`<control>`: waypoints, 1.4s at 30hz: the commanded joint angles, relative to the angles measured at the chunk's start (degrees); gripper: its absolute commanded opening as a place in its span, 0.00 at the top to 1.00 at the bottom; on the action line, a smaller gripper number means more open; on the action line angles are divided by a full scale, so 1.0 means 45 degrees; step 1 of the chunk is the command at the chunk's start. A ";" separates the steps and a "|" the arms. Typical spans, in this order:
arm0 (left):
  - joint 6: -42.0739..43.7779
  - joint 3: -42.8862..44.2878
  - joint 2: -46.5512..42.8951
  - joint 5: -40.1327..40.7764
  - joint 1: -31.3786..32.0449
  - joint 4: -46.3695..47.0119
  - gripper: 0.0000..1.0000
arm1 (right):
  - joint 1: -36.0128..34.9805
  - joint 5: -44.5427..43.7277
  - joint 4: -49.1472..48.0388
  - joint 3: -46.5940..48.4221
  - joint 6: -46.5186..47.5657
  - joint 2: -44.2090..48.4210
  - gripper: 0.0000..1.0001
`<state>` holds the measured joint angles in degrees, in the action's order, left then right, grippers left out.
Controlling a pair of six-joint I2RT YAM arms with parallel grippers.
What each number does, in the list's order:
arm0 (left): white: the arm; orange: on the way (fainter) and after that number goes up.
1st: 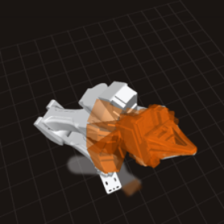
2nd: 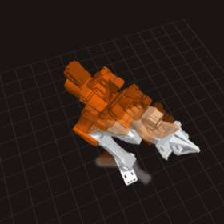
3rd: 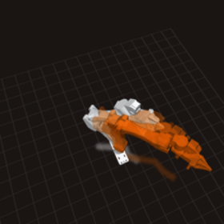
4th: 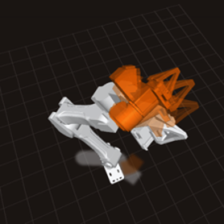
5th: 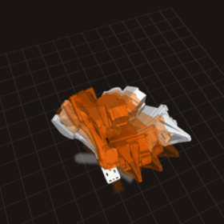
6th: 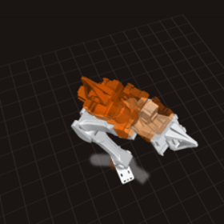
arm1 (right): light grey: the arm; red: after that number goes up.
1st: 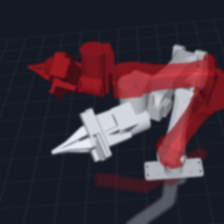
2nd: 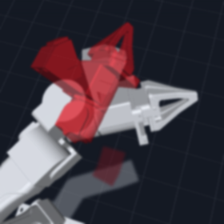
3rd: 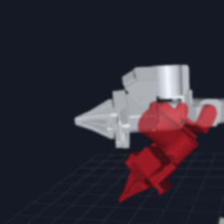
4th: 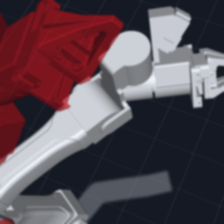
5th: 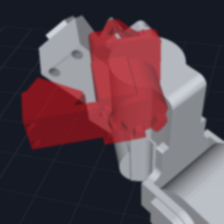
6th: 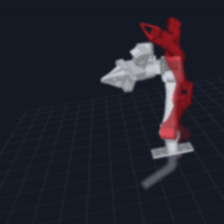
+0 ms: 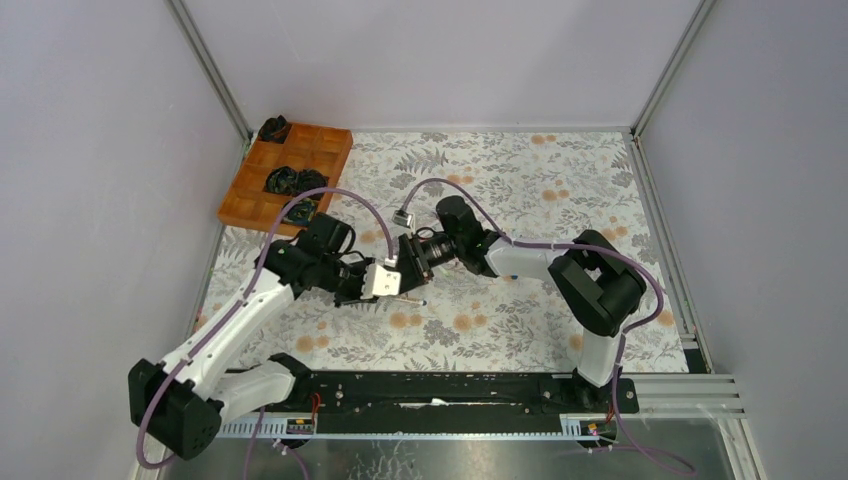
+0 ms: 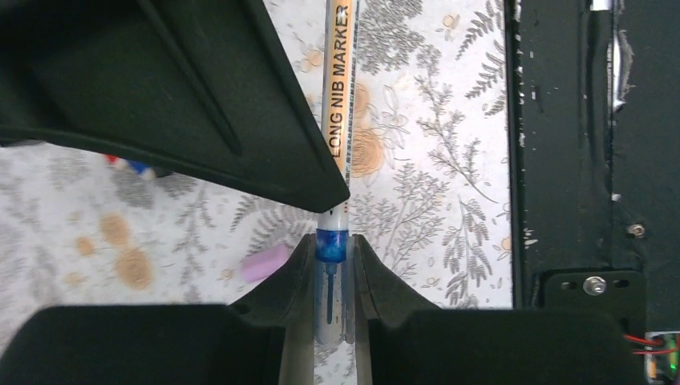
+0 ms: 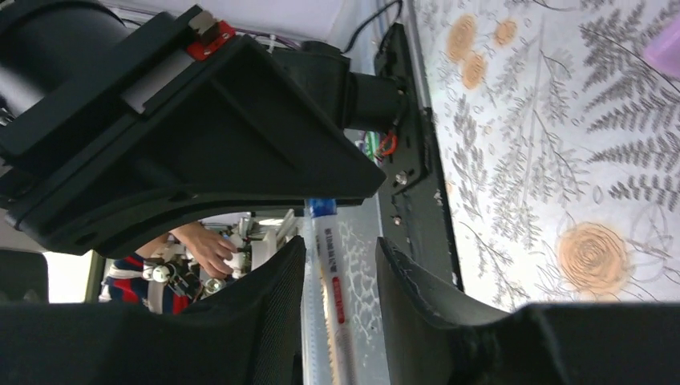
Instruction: Open the pen caps
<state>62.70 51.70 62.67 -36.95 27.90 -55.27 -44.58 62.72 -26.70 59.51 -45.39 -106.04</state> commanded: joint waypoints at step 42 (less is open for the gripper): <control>-0.6629 0.1828 0.0056 -0.3826 -0.0048 0.0621 0.24 | -0.1605 -0.6592 0.6153 -0.1029 0.9439 0.7522 1.00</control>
<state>34.46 59.24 62.02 -50.19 28.05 -52.27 -50.52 34.46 2.76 54.39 -4.67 -74.76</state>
